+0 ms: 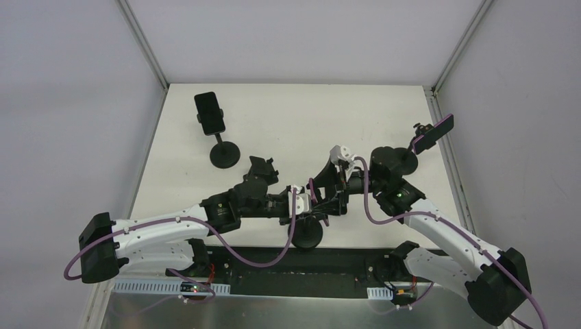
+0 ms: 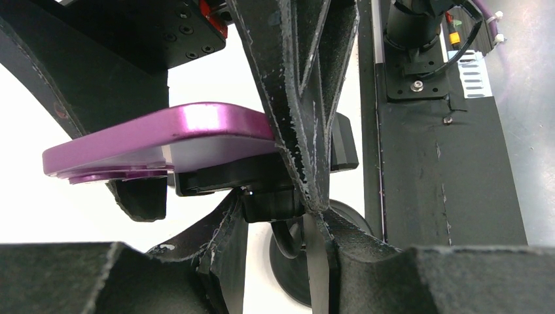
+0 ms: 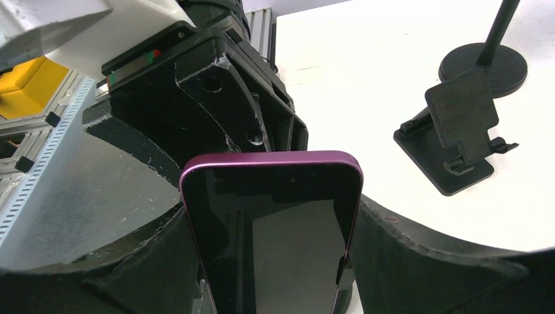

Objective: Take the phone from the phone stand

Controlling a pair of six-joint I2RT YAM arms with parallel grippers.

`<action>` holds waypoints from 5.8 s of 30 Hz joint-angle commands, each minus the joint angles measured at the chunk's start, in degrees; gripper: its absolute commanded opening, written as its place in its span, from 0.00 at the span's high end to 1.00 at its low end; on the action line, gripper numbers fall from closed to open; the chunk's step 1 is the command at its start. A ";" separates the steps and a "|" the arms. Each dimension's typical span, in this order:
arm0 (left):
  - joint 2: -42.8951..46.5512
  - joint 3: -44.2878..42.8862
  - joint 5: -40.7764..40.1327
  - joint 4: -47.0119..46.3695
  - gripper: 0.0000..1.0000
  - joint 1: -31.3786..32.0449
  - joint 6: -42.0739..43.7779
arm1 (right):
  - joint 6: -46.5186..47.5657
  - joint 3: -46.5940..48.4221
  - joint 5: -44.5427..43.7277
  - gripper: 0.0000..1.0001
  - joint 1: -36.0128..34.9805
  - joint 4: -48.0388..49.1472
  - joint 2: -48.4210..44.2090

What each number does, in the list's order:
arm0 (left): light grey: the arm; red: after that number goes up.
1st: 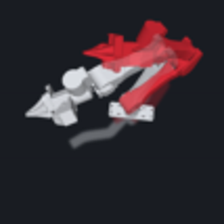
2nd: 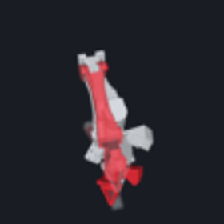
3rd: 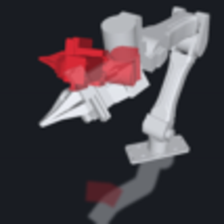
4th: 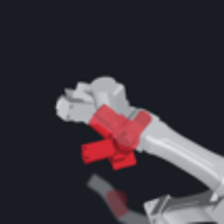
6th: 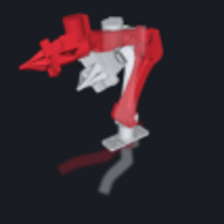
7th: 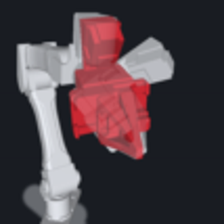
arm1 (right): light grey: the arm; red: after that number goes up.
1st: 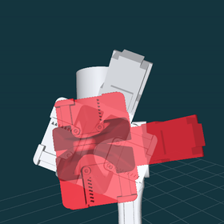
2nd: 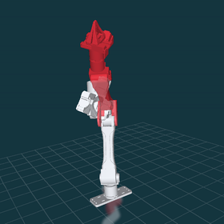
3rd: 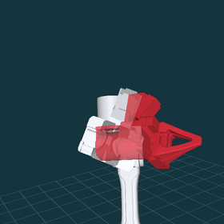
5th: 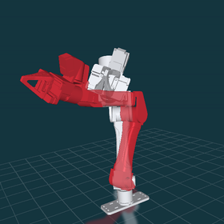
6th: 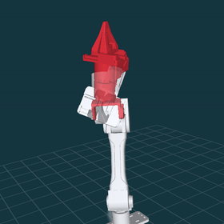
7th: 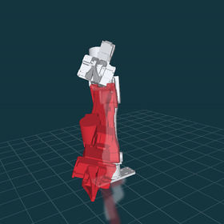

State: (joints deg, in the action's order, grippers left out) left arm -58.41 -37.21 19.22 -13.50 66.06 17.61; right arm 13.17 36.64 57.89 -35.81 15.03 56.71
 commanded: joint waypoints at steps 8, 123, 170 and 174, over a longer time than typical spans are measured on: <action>-0.30 0.34 18.46 -0.08 1.00 8.12 -3.80 | 8.30 0.00 -24.36 1.00 5.06 0.96 -1.81; -3.16 6.40 7.92 -28.87 1.00 5.38 -19.97 | 0.76 -10.83 -45.13 1.00 0.80 6.42 -13.96; -3.59 3.78 -7.33 -29.19 0.35 4.44 -22.35 | -9.31 -17.87 -75.11 1.00 -21.09 14.98 -23.09; -3.34 3.94 -11.48 -30.18 0.34 4.43 -23.21 | -10.82 -18.70 -79.21 1.00 -23.47 15.43 -24.06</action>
State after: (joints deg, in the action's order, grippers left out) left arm -63.18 -31.07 8.47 -39.99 68.71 -2.46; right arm 1.39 18.83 -8.25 -58.65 30.06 33.82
